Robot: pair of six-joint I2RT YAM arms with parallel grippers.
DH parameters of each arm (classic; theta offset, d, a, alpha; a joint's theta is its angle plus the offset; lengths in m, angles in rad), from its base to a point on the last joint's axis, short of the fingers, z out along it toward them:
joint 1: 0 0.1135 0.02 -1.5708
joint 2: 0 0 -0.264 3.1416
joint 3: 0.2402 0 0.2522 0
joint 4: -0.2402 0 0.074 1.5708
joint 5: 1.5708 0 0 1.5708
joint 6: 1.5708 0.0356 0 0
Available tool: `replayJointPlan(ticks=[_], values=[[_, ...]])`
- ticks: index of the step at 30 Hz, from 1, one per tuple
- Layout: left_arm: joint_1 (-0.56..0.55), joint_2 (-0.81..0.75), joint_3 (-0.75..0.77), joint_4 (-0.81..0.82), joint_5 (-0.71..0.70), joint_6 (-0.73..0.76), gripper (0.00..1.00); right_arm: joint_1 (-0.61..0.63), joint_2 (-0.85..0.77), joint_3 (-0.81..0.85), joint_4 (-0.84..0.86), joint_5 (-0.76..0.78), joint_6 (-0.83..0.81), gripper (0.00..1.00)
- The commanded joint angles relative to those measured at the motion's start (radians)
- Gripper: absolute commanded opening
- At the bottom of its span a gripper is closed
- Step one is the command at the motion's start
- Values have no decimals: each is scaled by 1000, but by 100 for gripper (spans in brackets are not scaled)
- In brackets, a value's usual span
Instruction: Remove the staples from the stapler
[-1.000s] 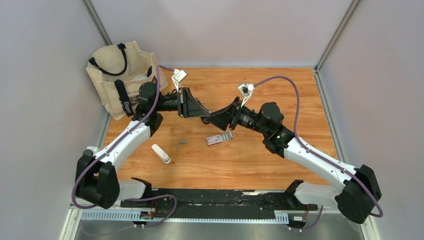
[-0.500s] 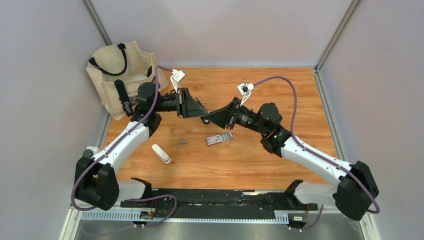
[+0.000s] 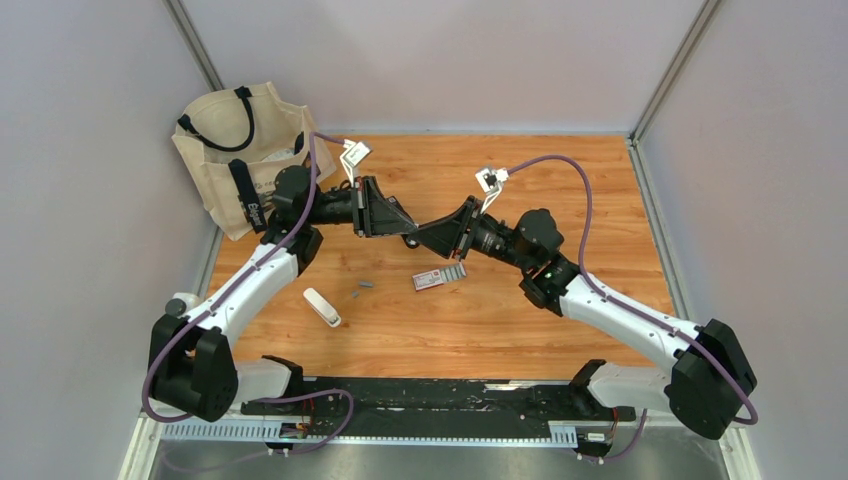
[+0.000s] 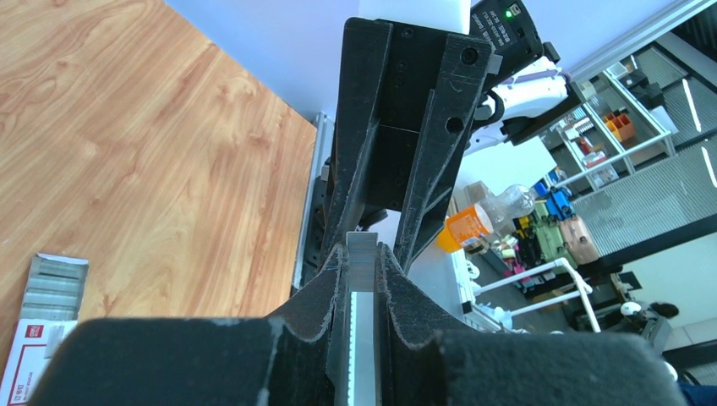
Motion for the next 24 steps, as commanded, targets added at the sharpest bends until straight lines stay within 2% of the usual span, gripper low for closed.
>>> replayJointPlan(ticks=[1,5,8,10,15,24], values=[[-9,-25,-5,56,-14,9,4,25,5,-1,38,-17,15,28],[-9,-28,1,56,-14,9,4,28,-6,-14,30,-17,13,42],[-9,-28,6,56,-11,9,4,30,-12,-23,30,-14,15,45],[-9,-33,4,56,-14,10,4,31,-15,-24,30,-12,15,45],[-9,-41,0,27,-14,33,4,31,-23,-26,34,-6,13,36],[-9,-56,-2,-15,-11,67,4,31,-43,-37,21,21,4,36]])
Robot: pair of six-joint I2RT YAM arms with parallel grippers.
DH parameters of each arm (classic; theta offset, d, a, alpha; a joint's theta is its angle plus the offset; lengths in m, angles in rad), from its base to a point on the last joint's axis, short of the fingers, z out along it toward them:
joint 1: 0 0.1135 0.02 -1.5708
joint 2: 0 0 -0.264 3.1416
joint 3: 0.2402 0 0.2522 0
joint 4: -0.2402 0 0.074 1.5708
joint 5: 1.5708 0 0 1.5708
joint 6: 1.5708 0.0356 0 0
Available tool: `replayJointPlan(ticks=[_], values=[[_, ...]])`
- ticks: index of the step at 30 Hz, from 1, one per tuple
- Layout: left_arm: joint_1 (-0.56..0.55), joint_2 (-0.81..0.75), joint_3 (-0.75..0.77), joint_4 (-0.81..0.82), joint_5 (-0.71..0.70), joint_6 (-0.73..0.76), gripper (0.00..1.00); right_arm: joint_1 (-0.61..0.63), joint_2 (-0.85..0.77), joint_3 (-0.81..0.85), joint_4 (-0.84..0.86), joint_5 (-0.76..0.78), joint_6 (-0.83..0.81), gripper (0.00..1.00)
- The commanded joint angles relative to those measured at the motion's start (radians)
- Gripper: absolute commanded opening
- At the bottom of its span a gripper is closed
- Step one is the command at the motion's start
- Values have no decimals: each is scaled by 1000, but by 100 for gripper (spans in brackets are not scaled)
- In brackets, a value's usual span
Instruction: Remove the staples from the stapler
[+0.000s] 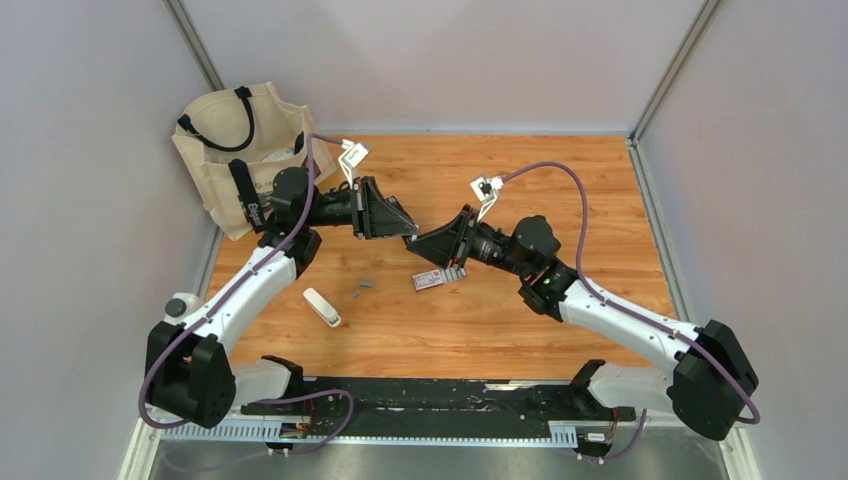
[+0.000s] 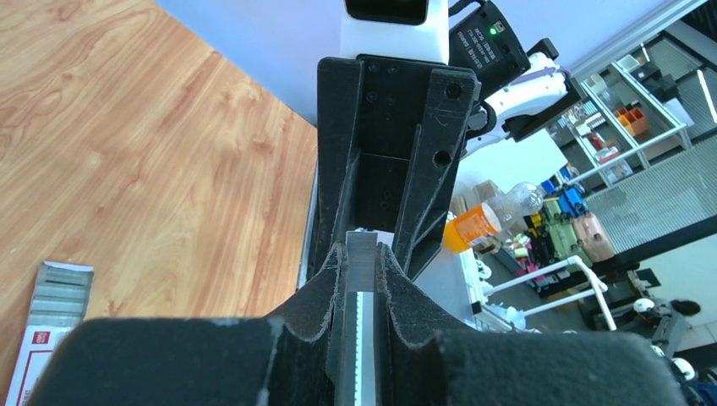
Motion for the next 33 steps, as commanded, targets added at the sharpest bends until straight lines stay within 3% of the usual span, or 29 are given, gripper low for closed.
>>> replayJointPlan(ticks=[1,12,23,27,31,33], values=[[-5,-27,-3,7,3,35,4,5,-36,-2,23,28,-10,36],[-7,-26,-9,2,4,44,4,-8,-30,16,16,47,-10,34],[-8,-23,-6,-15,4,64,4,-9,-31,2,44,48,8,10],[-7,-26,6,-93,-2,125,17,-11,-37,-7,33,48,7,5],[-7,-38,61,-313,-28,282,31,-12,-63,-27,-20,65,-8,2],[-7,-40,81,-361,-43,311,46,-11,-92,-56,-63,76,-28,1]])
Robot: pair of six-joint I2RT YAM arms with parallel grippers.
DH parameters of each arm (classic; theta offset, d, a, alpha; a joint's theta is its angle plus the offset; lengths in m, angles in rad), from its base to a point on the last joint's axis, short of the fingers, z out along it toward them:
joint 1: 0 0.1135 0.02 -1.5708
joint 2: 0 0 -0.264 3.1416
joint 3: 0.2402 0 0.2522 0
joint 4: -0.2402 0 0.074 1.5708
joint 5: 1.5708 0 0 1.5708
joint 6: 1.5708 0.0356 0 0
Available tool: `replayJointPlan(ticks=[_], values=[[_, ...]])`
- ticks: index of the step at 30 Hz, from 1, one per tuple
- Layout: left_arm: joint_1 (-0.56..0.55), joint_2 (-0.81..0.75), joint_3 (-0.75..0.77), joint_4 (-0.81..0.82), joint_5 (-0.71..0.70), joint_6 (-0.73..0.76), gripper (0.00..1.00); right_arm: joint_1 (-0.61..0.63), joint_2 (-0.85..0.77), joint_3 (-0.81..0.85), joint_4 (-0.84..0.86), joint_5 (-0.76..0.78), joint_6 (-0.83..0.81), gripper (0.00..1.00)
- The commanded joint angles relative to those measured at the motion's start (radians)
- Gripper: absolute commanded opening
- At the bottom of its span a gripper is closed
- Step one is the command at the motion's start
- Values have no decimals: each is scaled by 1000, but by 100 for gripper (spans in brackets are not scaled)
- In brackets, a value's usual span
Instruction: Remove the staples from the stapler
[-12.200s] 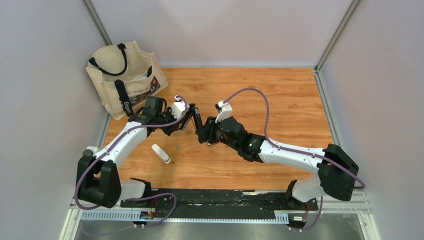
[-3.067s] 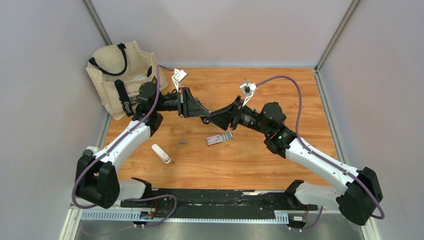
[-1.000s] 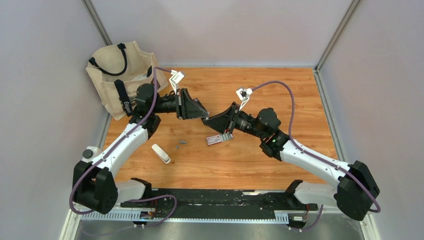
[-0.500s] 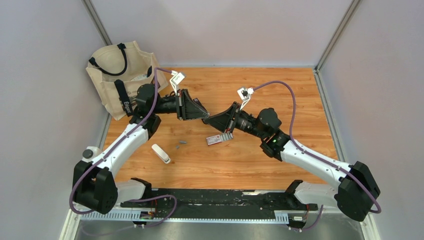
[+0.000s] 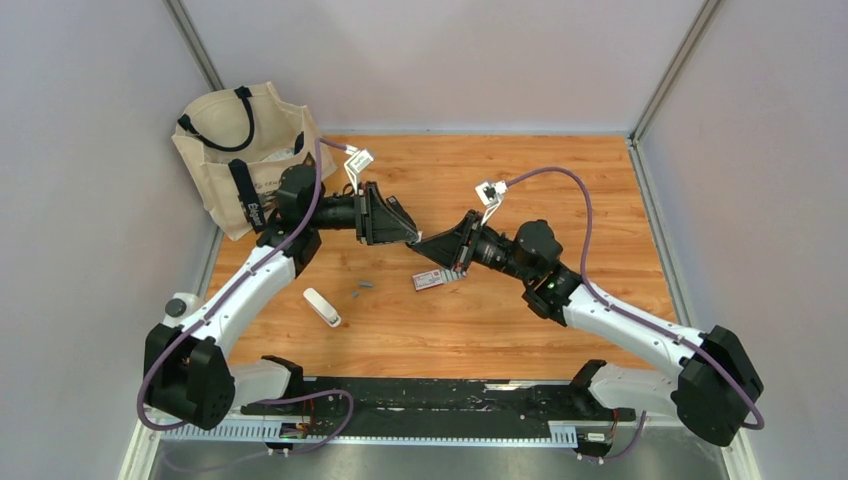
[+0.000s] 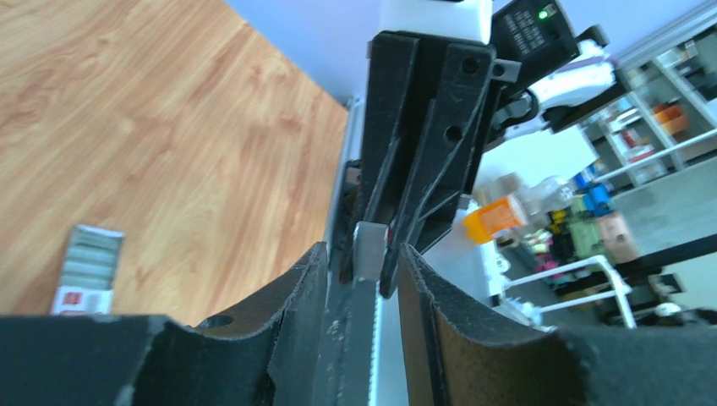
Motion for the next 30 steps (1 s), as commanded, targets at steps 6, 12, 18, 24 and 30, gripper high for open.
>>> replayJointPlan(ticks=[6,12,18,24,30], values=[[3,-19,198,-516,-108,394,51,-6,-135,-68,-196,79,-114,0],[20,26,336,-830,-253,628,77,-6,-102,7,-539,234,-262,0],[21,68,442,-1221,-559,1014,76,34,30,30,-670,390,-320,0],[23,-35,292,-1186,-715,1098,78,109,231,153,-799,694,-280,0],[23,-30,261,-1260,-740,1169,77,132,389,288,-862,777,-289,0]])
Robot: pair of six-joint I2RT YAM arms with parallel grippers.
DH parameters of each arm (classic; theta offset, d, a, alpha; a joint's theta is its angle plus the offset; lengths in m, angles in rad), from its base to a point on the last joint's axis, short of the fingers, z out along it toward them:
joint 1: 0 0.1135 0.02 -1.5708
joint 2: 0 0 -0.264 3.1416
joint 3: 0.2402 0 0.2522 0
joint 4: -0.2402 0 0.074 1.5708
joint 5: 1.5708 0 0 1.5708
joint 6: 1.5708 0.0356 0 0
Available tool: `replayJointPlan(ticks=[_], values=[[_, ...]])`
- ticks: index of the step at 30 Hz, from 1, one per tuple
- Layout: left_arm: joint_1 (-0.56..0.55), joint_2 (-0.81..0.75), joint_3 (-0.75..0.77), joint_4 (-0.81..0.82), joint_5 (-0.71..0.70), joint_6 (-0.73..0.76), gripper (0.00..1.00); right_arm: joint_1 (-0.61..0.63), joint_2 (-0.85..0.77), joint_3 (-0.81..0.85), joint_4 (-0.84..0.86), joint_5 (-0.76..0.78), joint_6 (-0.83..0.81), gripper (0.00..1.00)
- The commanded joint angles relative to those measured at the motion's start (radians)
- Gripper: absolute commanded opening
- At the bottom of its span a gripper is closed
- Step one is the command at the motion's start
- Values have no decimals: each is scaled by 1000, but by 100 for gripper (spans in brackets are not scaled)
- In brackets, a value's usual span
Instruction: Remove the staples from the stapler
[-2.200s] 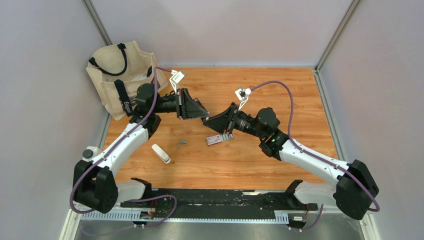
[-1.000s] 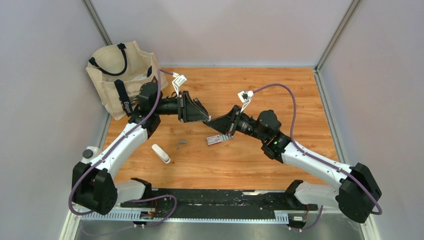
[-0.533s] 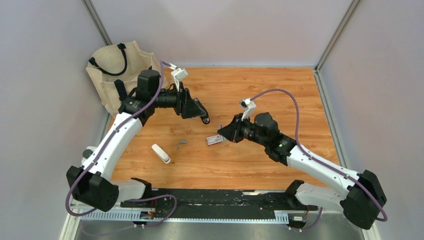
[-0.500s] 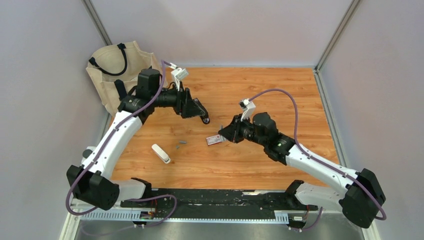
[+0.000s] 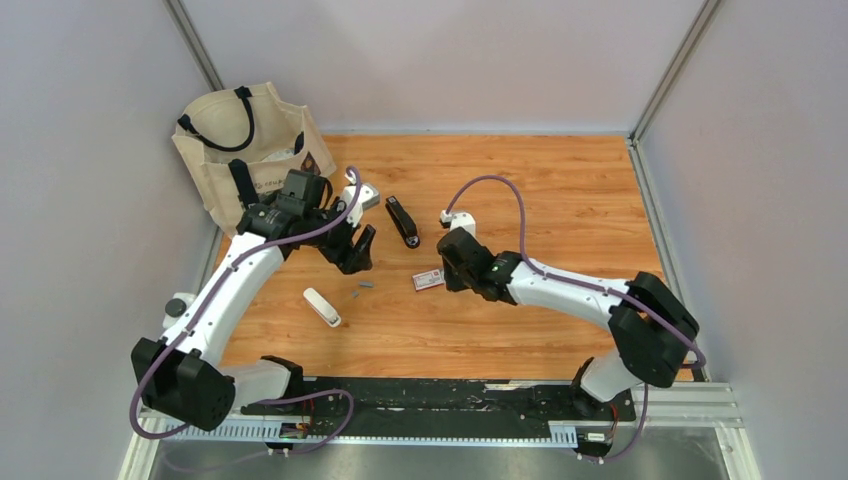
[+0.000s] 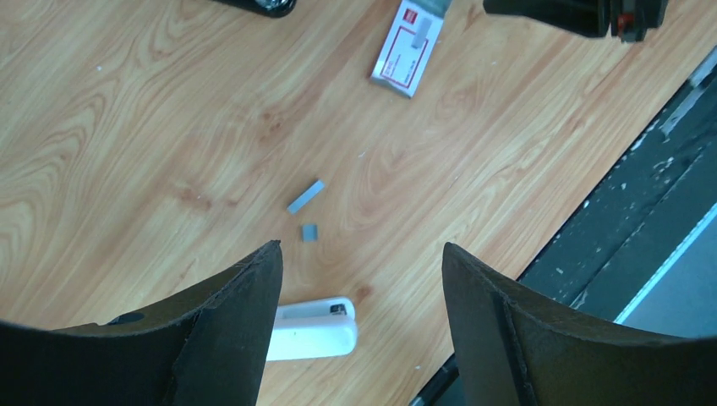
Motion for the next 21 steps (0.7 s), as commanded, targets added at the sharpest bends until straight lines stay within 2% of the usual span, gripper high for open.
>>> replayJointPlan(ticks=[1,12,21], values=[[4,-27,-15,-55,-52,101,77,12,77,115,-53,136,-19,0],[4,-53,-32,-51,-52,103,77,11,238,253,-144,96,-57,0],[4,-65,-38,-48,-60,110,77,-3,275,278,-164,56,-67,0]])
